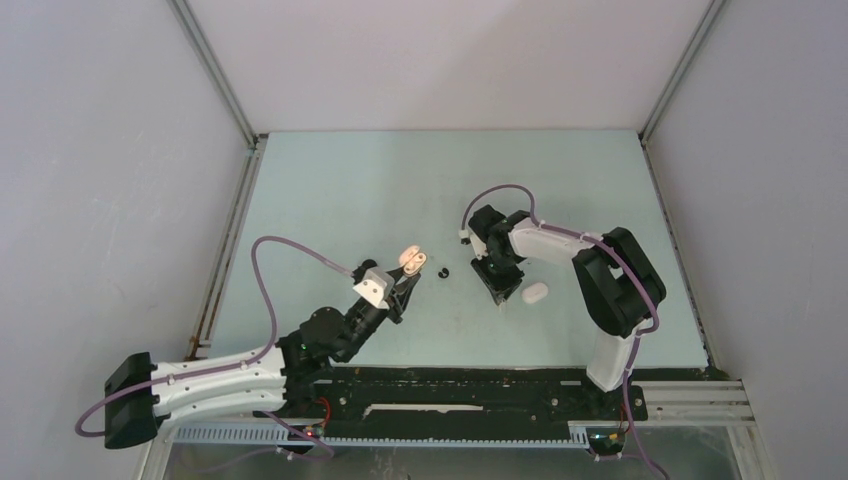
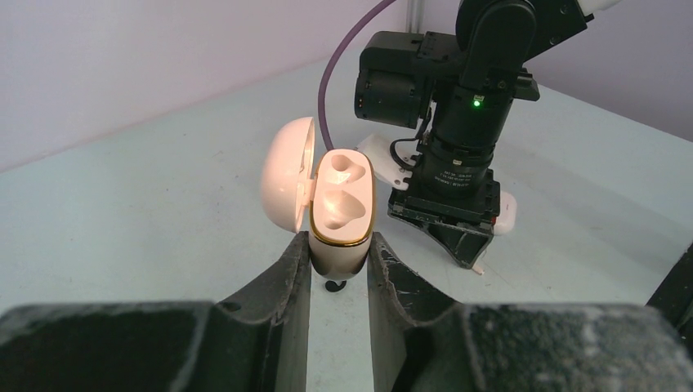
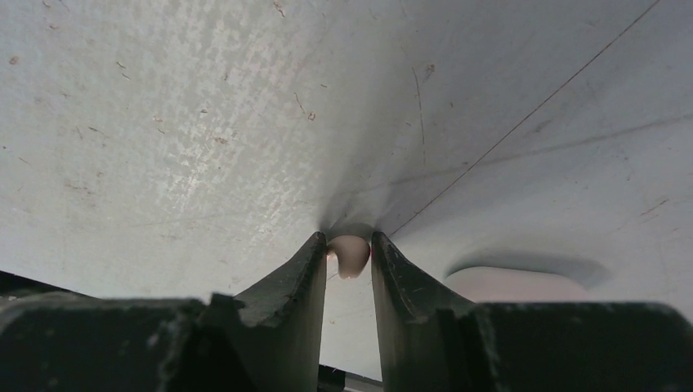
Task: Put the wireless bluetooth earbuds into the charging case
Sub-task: Pick up the earbud from the center of the board.
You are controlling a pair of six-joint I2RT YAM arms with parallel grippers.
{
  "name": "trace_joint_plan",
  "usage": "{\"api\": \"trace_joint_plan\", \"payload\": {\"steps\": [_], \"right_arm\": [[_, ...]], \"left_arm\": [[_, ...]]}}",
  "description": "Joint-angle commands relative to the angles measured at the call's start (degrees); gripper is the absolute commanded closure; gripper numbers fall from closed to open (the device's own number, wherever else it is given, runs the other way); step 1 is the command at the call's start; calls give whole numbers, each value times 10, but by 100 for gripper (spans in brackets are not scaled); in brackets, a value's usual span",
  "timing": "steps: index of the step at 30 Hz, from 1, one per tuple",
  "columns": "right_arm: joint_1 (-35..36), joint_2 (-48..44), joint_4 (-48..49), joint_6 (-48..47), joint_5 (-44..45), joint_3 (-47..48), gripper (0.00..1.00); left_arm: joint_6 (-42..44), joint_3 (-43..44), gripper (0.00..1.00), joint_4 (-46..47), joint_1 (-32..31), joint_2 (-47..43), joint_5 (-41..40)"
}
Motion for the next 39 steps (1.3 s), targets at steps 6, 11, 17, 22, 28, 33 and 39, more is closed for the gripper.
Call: {"api": "trace_joint_plan", "payload": {"steps": [6,11,17,22,28,33,39], "right_arm": [[7,-13,10,12,33,-5,69],[9,-9,10,14,42,-6,68],[10,-6,13,7,64,-15,69],[16,-23,18,2,62,-25,77],[24,-55,24,-6,65,-29,89],[23,-118,28,-16,55,-29,100],[3,-237,40,-24,5,-30,100]], "left_arm": [[-4,6,100,31,-3,8,11],[-5,5,100,28,-3,3,11],[-3,7,100,31,-3,11,17],[-3,8,100,36,-3,18,23],[-6,8,100,43,-3,26,30],[-10,4,100,52,-3,32,32],[-20,-3,100,88,-3,54,34]]}}
